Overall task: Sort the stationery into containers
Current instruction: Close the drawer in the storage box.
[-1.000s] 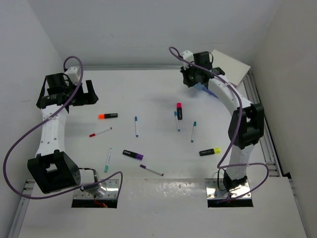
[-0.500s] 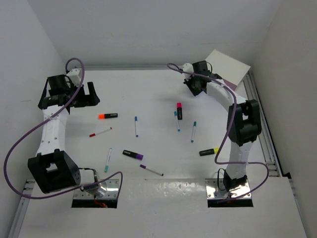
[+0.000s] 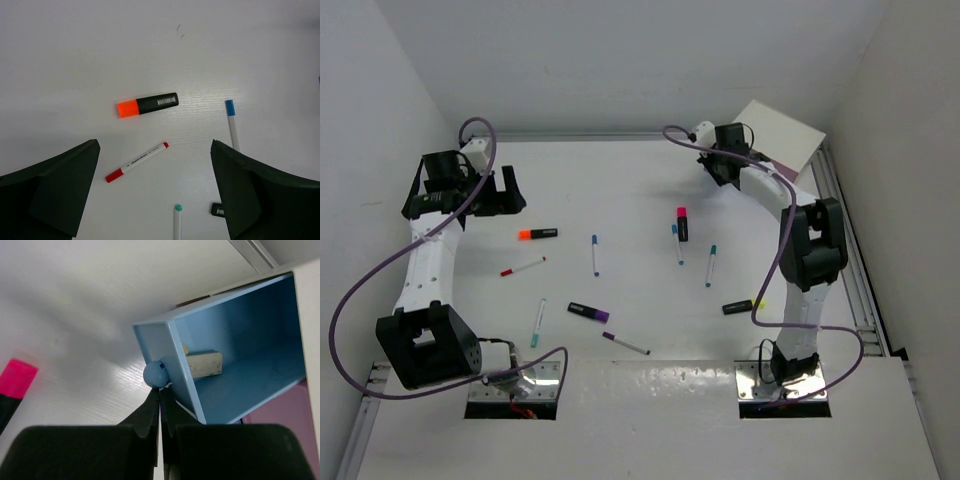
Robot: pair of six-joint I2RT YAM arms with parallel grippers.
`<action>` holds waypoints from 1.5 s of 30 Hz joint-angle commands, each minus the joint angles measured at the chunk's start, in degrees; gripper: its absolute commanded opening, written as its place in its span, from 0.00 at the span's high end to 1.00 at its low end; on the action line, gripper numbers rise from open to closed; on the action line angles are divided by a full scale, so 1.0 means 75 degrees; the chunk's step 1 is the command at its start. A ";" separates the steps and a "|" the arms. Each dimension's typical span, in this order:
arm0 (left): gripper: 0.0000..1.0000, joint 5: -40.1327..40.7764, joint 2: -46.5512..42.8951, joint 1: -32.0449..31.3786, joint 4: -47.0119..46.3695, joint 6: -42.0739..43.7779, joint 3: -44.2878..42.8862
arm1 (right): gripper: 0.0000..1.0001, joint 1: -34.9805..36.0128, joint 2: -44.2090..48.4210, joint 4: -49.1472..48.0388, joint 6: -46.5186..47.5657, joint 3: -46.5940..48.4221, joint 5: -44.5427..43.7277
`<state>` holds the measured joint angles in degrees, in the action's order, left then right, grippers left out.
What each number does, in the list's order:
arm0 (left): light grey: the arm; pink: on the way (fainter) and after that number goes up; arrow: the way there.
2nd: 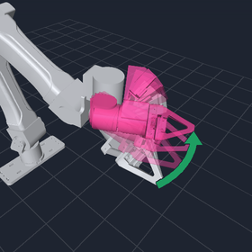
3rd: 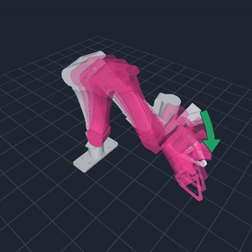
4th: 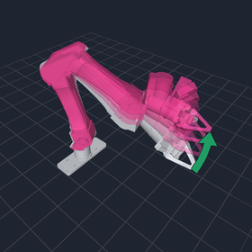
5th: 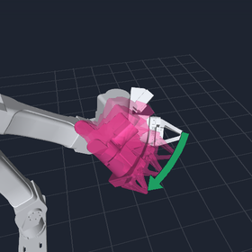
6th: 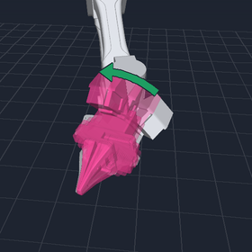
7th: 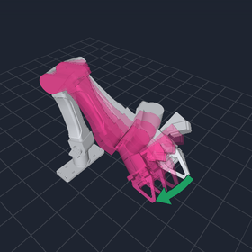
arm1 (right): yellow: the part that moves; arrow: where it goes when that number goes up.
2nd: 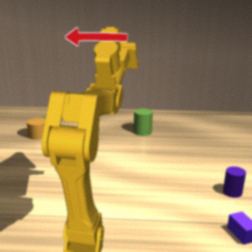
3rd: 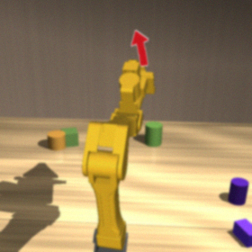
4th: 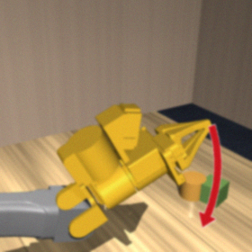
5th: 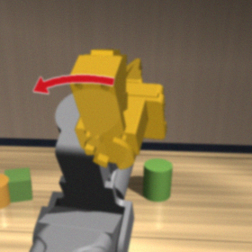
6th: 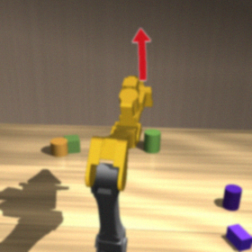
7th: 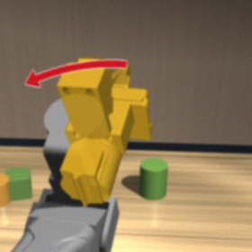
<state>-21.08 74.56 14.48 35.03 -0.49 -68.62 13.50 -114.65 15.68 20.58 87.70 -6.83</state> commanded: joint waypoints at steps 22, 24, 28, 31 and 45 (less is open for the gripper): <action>0.00 0.0889 0.0183 -0.0489 -0.0826 -0.0063 0.0301 | 1.00 -0.0405 -0.0627 -0.2594 -0.0084 0.0260 -0.1737; 0.00 0.0947 0.0171 -0.0512 -0.0861 -0.0052 0.0337 | 1.00 -0.0440 -0.0674 -0.2770 -0.0025 0.0236 -0.1843; 0.00 0.0971 0.0171 -0.0524 -0.0897 -0.0063 0.0360 | 1.00 -0.0428 -0.0733 -0.3215 0.0115 0.0096 -0.2088; 0.00 0.0971 0.0160 -0.0524 -0.0932 -0.0087 0.0349 | 1.00 -0.0440 -0.0779 -0.3426 0.0233 0.0072 -0.2276; 0.00 0.0819 -0.0261 -0.0513 -0.0943 -0.0274 0.0465 | 0.67 -0.0557 0.1234 0.0134 -0.2401 -0.0290 0.0348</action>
<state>-14.35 75.72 11.16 29.76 -1.06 -65.89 10.04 -113.14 9.76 11.03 85.21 -10.83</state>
